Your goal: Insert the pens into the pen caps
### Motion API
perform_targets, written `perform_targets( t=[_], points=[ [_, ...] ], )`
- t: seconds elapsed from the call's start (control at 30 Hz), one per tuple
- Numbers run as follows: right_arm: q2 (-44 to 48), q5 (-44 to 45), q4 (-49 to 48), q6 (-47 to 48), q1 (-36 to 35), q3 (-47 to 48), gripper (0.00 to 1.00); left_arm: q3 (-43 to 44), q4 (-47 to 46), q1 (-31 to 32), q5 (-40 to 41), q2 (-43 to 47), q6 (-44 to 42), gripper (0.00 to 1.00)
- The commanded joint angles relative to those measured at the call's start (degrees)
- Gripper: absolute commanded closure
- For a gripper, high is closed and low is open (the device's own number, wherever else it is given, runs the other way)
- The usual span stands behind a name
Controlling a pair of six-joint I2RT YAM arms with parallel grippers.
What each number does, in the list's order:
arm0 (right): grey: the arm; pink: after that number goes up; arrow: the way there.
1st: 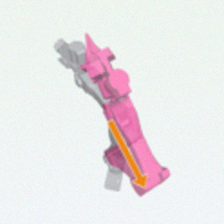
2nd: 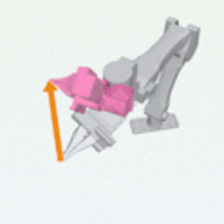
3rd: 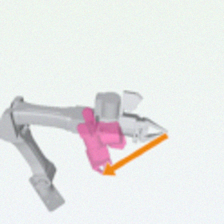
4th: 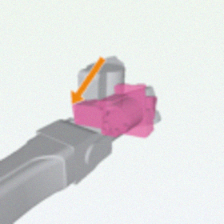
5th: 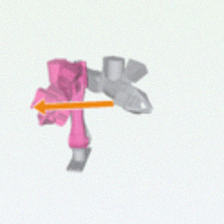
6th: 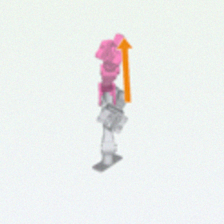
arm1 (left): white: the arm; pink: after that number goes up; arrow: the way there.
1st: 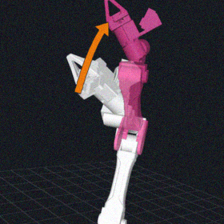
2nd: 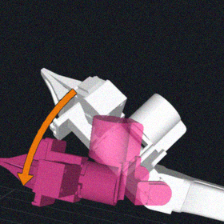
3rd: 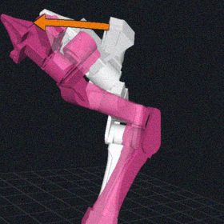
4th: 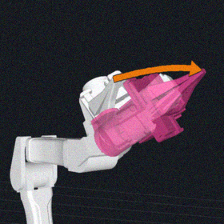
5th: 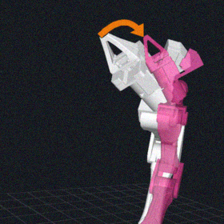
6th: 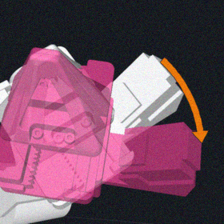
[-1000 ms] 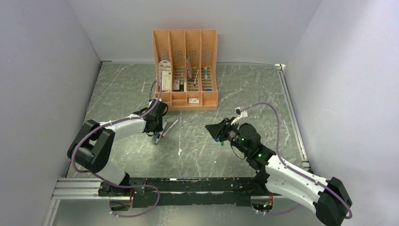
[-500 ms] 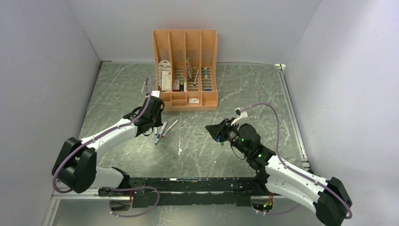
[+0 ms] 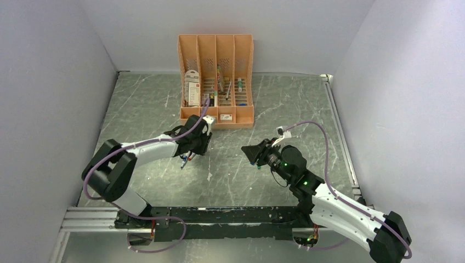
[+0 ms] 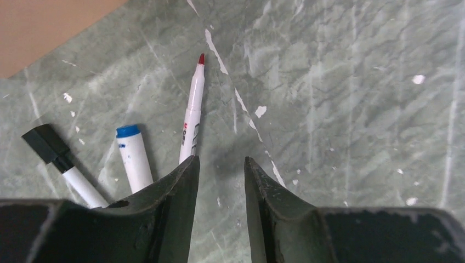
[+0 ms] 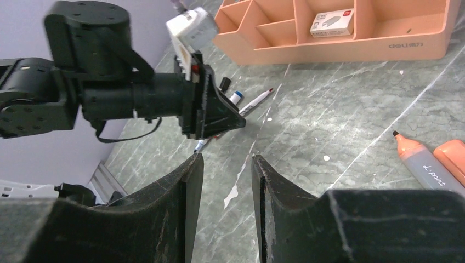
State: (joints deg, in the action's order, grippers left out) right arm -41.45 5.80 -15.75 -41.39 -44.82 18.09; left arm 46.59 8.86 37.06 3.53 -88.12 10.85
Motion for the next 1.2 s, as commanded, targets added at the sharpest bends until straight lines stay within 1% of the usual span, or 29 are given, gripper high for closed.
perform_targets(
  t=[0.0, 0.1, 0.2, 0.3, 0.4, 0.47, 0.53, 0.57, 0.67, 0.73, 0.87, 1.07, 1.17],
  points=[
    [1.07, 0.82, 0.98, -0.13, -0.21, -0.85, 0.63, 3.42, 0.35, 0.72, 2.63, -4.37, -2.69, 0.55],
    [0.67, 0.64, 0.92, -0.01, -0.19, -0.73, 0.63, 3.35, 0.53, 0.90, 4.66, -5.18, -2.35, 0.56],
    [0.17, 0.57, 0.17, -0.31, -0.19, -1.11, 0.63, 2.98, 0.20, 0.91, 4.77, -4.37, -2.27, 0.56],
    [-0.47, 0.30, -0.70, -0.65, -0.20, -1.36, 0.63, 2.83, -0.08, 0.99, 3.60, -3.46, -2.18, 0.56],
    [-1.42, -0.10, -1.24, -0.63, -0.18, -1.24, 0.63, 1.84, -1.87, 1.08, 2.09, -0.08, -1.43, 0.55],
    [-1.86, -0.16, -1.55, -0.64, -0.16, -1.22, 0.63, 1.57, -2.25, 1.10, 3.63, 1.77, -0.77, 0.49],
    [-2.25, -0.26, -1.81, -0.57, -0.20, -1.22, 0.63, 2.01, -1.79, 1.08, 7.32, 2.06, -0.56, 0.45],
    [-2.45, -0.27, -1.86, -0.59, -0.21, -1.16, 0.63, 2.41, -1.43, 1.07, 9.26, 1.58, -0.47, 0.43],
    [-2.82, -0.45, -1.92, -0.45, -0.18, -0.85, 0.63, 5.01, 1.53, 1.04, 13.64, -1.71, 0.13, 0.43],
    [-2.87, -0.33, -1.67, -0.34, -0.21, -0.55, 0.63, 6.61, 3.06, 1.06, 14.99, -4.70, 0.64, 0.42],
    [-2.28, 0.06, -0.94, -0.23, -0.21, -0.56, 0.63, 8.23, 4.11, 1.09, 15.40, -8.14, 1.56, 0.42],
    [-1.57, 0.58, -0.56, -0.32, -0.19, -0.98, 0.63, 9.32, 5.21, 0.98, 16.47, -10.83, 1.93, 0.43],
    [-1.96, 0.48, -0.74, -0.28, -0.20, -1.06, 0.63, 9.57, 5.48, 1.00, 15.69, -11.98, 1.93, 0.43]
  ],
)
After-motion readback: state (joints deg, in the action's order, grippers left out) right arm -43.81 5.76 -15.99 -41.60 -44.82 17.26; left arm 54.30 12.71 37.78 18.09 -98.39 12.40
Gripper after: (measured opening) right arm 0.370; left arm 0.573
